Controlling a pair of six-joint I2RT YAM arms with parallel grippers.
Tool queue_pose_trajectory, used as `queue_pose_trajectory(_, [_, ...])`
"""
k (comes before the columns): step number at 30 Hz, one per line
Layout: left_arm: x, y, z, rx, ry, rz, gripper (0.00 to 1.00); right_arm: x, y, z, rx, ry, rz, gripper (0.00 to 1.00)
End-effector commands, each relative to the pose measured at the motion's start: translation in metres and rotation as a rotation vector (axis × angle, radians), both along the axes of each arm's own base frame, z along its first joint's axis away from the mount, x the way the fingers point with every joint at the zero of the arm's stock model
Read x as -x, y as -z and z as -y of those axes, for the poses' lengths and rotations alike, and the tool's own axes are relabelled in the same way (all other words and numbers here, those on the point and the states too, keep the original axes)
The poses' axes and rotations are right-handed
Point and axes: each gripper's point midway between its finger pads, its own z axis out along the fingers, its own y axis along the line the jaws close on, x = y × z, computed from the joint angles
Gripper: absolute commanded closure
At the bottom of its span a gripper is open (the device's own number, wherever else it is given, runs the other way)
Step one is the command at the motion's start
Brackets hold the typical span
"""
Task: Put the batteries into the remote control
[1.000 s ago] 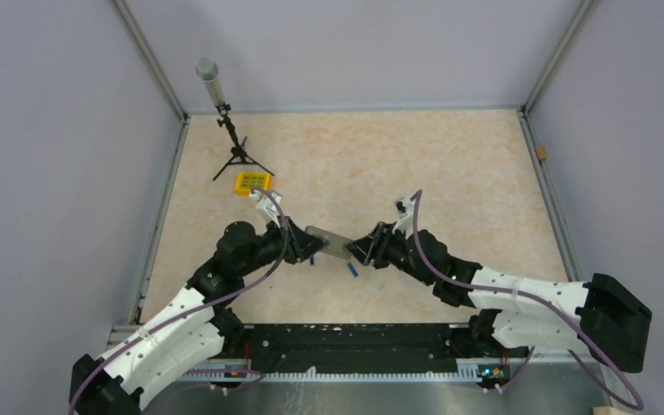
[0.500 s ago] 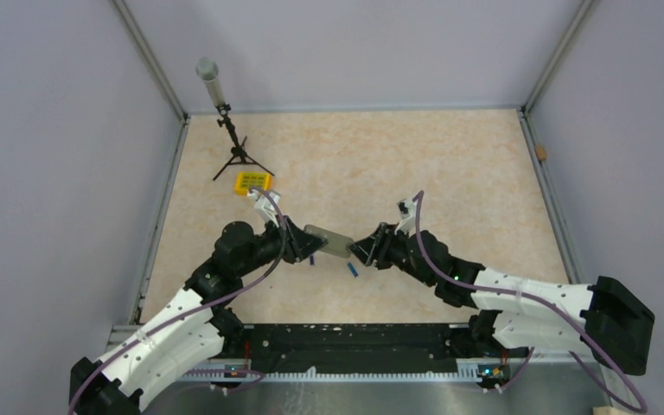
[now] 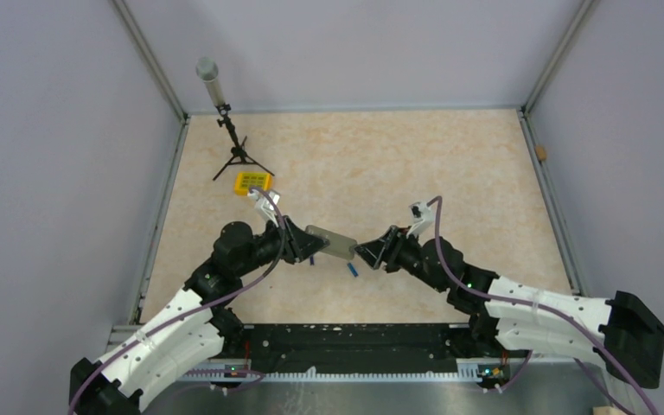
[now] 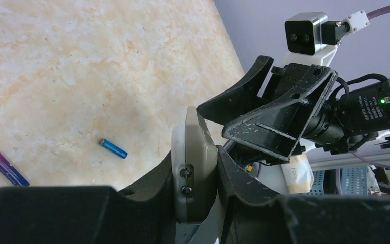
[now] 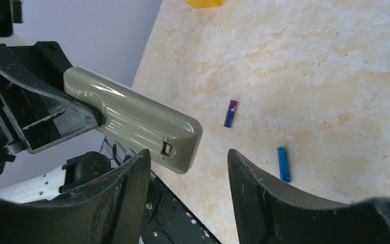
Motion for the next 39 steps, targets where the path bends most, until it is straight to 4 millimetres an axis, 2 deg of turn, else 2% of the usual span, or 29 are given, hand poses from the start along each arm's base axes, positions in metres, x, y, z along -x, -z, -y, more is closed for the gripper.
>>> queue_pose_trajectory(1, [0.004,-0.038,0.005,0.103,0.031,0.073,1.00,0.004,-0.013,0.004,-0.049,-0.006,0.023,0.41])
queue_pose_trajectory(11, [0.017,-0.049,0.005,0.191,0.068,0.079,1.00,0.022,-0.016,0.011,-0.105,-0.079,0.028,0.28])
queue_pose_trajectory(19, [0.028,-0.055,0.007,0.237,0.116,0.078,1.00,0.034,-0.036,0.012,-0.189,-0.135,0.064,0.20])
queue_pose_trajectory(29, [0.037,-0.061,0.005,0.243,0.150,0.108,1.00,0.026,-0.034,0.024,-0.140,-0.064,0.054,0.20])
queue_pose_trajectory(39, [0.034,-0.057,0.006,0.198,0.149,0.115,1.00,0.023,-0.042,0.018,-0.143,-0.071,0.070,0.20])
